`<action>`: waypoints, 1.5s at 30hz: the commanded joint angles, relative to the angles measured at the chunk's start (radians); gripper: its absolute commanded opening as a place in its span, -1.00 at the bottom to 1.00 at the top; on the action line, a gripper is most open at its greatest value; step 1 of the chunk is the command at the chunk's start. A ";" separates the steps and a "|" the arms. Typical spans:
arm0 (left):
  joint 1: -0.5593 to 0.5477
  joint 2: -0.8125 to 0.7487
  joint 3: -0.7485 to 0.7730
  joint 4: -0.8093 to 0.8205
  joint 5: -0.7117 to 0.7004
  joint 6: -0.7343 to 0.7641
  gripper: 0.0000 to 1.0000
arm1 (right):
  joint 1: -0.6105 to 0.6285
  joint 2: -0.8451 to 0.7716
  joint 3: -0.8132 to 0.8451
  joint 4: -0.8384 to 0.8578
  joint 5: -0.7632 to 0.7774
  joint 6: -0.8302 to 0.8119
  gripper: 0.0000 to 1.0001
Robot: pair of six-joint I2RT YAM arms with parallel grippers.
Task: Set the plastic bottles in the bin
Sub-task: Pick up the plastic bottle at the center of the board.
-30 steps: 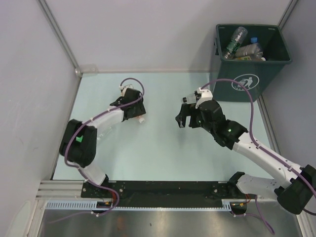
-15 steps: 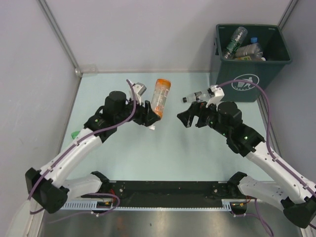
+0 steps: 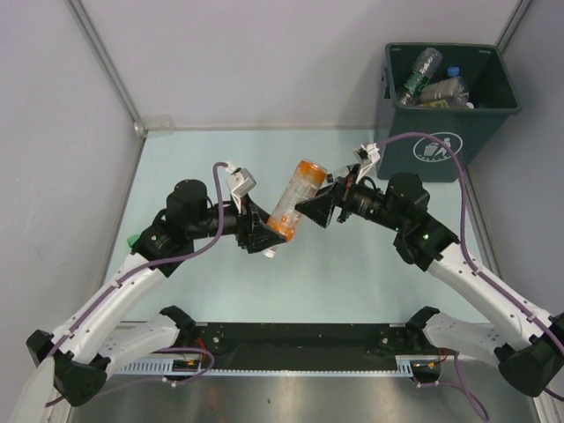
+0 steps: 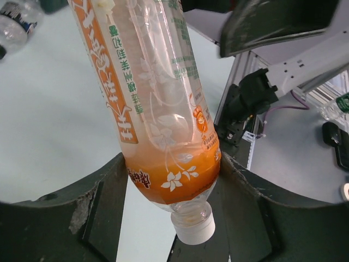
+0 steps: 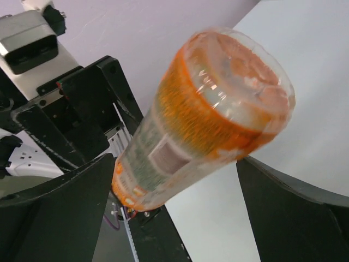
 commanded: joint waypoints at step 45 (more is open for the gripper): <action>-0.019 -0.246 -0.027 -0.134 -0.736 -0.002 0.99 | -0.475 0.074 0.435 -0.087 0.536 -0.334 -0.04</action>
